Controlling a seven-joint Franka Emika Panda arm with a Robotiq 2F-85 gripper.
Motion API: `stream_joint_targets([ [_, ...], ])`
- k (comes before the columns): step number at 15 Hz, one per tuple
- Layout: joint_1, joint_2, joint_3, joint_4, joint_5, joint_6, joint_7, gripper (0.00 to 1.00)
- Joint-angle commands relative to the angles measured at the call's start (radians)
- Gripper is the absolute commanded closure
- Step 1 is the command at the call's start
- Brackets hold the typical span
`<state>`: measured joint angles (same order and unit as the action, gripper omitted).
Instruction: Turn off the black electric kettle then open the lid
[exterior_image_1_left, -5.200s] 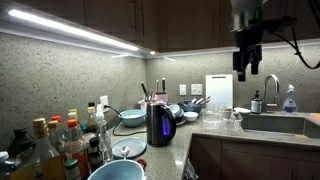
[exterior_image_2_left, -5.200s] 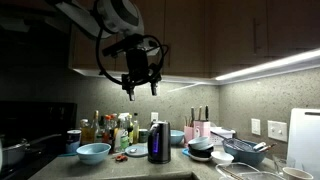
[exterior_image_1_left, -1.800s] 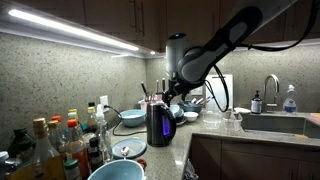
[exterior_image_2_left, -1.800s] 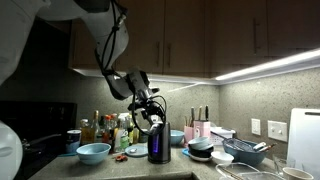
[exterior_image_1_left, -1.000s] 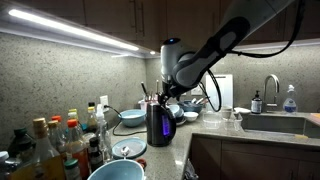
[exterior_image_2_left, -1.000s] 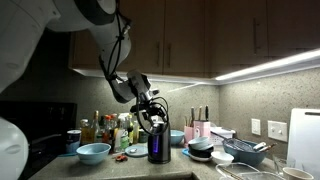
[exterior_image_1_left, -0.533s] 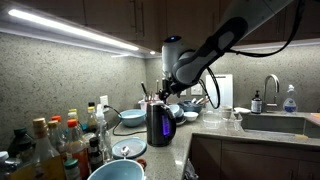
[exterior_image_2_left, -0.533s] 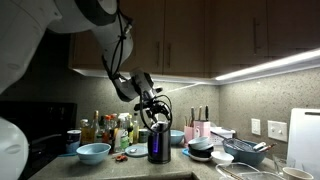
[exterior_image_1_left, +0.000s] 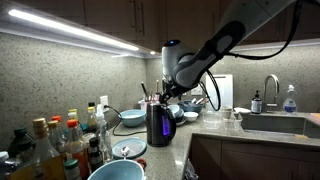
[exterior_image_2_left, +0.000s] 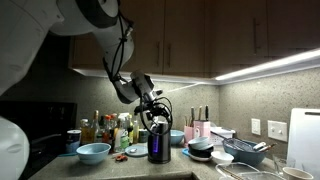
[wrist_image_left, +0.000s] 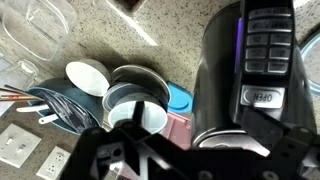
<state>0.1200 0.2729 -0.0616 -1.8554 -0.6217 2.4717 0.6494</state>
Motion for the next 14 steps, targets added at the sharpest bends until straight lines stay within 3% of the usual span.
stream_joint_targets([
  [1, 0.040, -0.035, -0.006, -0.015, -0.018, -0.087, 0.036, 0.00],
  [7, 0.059, -0.086, 0.015, -0.030, -0.041, -0.220, 0.078, 0.00],
  [14, 0.037, -0.046, 0.020, -0.001, -0.007, -0.192, 0.049, 0.00],
])
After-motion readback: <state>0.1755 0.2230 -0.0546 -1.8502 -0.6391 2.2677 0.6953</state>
